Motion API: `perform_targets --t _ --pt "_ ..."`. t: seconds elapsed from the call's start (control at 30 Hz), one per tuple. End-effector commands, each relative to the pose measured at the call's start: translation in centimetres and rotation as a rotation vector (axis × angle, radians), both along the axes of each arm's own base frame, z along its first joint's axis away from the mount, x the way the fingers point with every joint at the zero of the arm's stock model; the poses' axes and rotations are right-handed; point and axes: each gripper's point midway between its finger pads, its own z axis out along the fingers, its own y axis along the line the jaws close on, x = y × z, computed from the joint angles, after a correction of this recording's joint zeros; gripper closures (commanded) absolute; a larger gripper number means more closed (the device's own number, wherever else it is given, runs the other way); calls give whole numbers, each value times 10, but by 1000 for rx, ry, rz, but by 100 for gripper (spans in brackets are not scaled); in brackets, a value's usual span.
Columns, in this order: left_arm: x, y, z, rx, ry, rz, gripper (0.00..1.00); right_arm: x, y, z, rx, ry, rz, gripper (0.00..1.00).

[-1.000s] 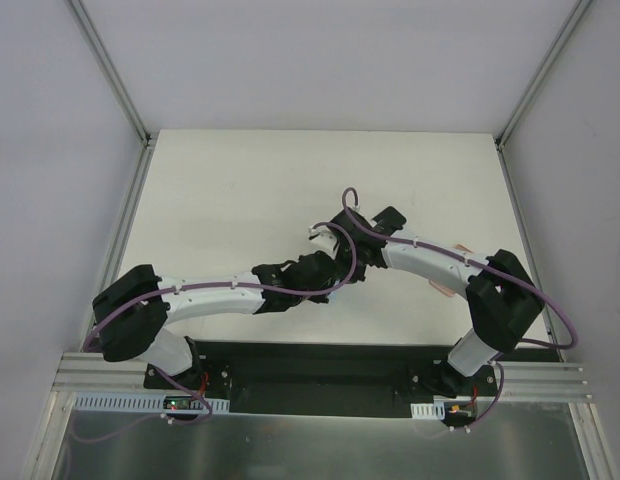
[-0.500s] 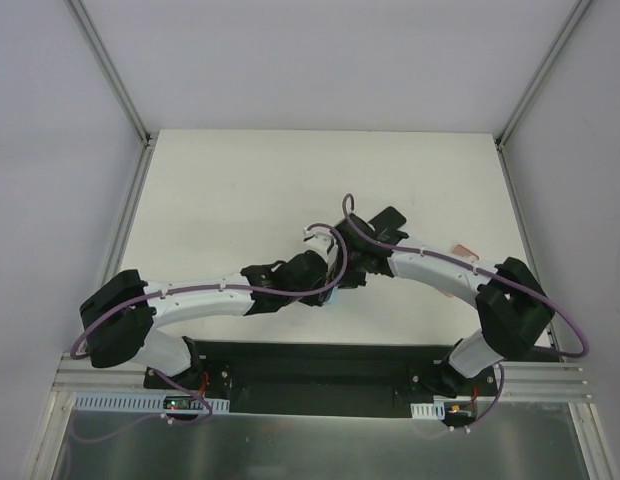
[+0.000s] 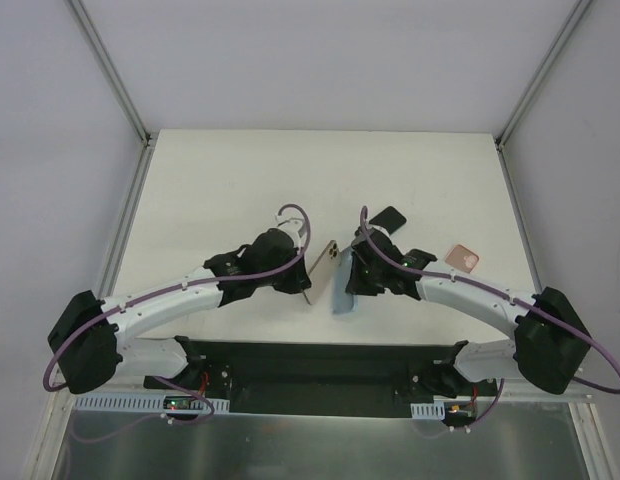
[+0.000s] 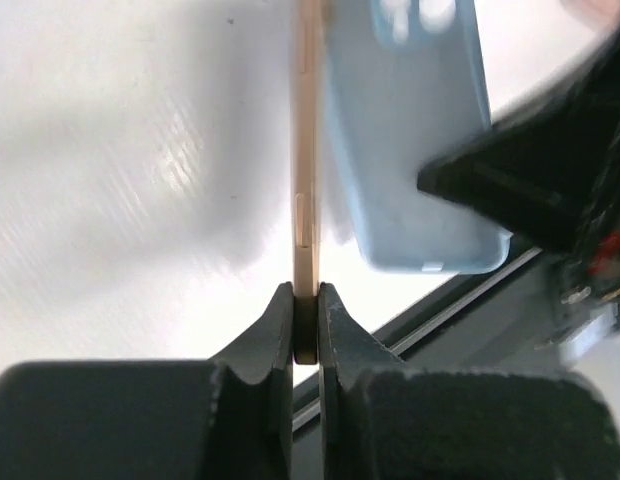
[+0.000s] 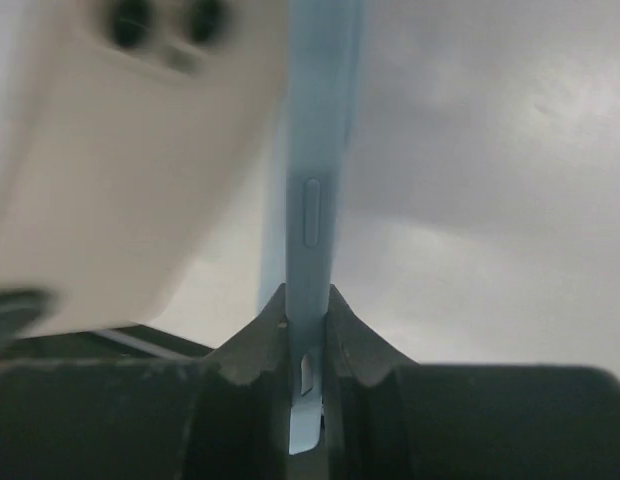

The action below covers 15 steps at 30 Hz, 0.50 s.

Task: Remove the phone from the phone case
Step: Remove the phone case from the phone, then place the phone case at the center of the board, then place the phone at the center of the board.

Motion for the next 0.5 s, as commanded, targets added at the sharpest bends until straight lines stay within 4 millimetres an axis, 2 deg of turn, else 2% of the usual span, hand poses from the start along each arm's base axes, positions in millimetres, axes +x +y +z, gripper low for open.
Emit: perform_targets --t 0.0,0.27,0.47 --pt "38 25 40 -94 -74 184 100 -40 -65 -40 -262 77 110 99" --pt "39 30 64 -153 -81 178 100 -43 -74 -46 -289 59 127 99" --pt "43 42 69 -129 -94 208 100 -34 -76 -37 -283 17 91 99"
